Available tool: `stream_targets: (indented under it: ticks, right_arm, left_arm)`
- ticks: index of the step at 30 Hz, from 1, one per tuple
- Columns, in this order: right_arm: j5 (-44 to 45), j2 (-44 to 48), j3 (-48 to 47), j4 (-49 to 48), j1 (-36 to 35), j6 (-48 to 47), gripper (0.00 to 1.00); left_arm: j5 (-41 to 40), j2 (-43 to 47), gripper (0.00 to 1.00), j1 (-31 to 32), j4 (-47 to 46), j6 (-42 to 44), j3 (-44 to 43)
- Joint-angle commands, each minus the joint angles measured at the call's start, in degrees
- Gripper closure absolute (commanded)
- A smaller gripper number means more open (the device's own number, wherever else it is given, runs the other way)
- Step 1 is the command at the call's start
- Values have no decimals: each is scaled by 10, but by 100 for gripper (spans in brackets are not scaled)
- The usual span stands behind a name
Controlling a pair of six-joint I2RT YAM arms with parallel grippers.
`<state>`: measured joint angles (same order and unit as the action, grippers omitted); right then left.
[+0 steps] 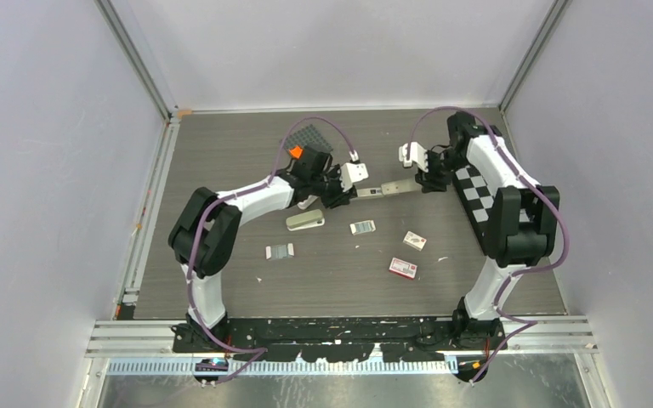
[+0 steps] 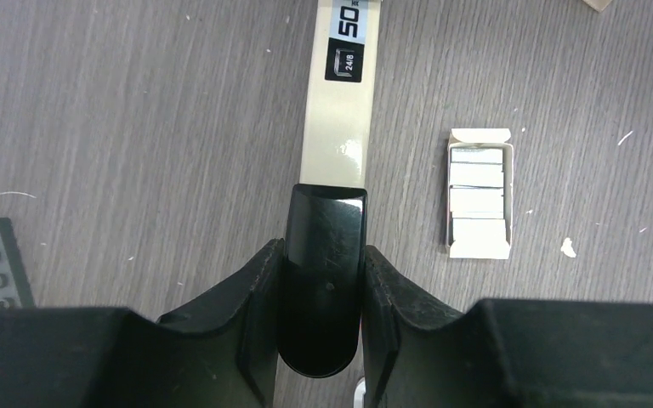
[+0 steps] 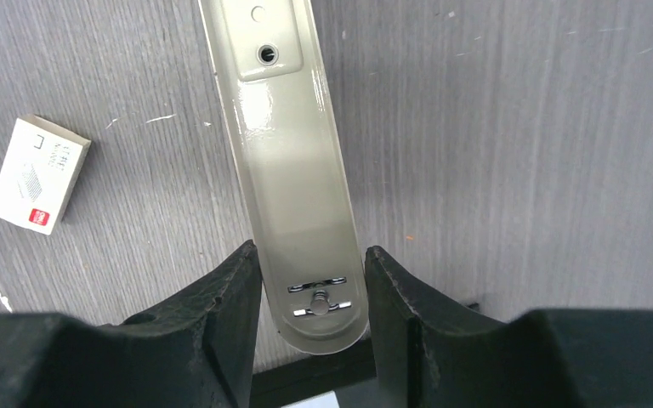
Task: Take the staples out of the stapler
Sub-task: Unload the staple at the center of the board.
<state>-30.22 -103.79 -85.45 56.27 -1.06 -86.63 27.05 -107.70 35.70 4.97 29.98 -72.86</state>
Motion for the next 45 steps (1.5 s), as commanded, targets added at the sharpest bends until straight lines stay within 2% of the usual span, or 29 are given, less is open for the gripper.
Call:
stream_targets:
  ticks: [1, 4, 8, 12, 15, 21, 26, 31, 34, 36, 38, 39, 40, 43, 45]
  right_arm:
    - [28, -45, 45, -71, -12, 55, 95]
    - [45, -70, 64, -99, -21, 77, 84]
    - [27, -56, 53, -96, -17, 114, 71]
    - [-9, -33, 9, -58, 0, 137, 39]
    - [-24, -27, -29, -23, 3, 159, 27]
    - [-41, -35, -105, 35, 22, 227, 23]
    - [-62, -39, -165, 95, 36, 286, 18]
    - [-112, -27, -139, 110, 43, 315, 18]
    - [-115, -12, -92, 58, 43, 366, 18]
    - [-112, -5, -61, 19, 42, 399, 19]
    - [-107, -2, -41, -4, 43, 423, 20]
    - [-104, 0, -32, -16, 43, 435, 20]
    - [-101, 2, -23, -26, 43, 447, 20]
    - [-91, 11, -6, -57, 43, 475, 20]
    - [-83, 17, 3, -79, 43, 498, 21]
  left_arm:
    - [2, -31, 100, -4, -51, -35, -22]
    - [-4, -57, 100, -3, -28, -34, -29]
    - [3, -53, 100, -3, -33, -51, -33]
    - [20, -32, 100, -4, -18, -93, -62]
    - [39, -30, 100, -12, 26, -145, -100]
    - [136, -82, 100, -50, 118, -285, -202]
    - [223, -154, 100, -88, 174, -443, -290]
    - [277, -202, 100, -104, 180, -605, -339]
    - [298, -212, 100, -106, 140, -709, -329]
    - [320, -216, 100, -107, 62, -833, -299]
    - [343, -218, 100, -109, -101, -976, -246]
    - [345, -221, 100, -110, -231, -1045, -220]
    - [348, -228, 100, -113, -315, -1113, -203]
    - [345, -264, 100, -124, -471, -1248, -183]
    - [336, -277, 100, -134, -511, -1284, -174]
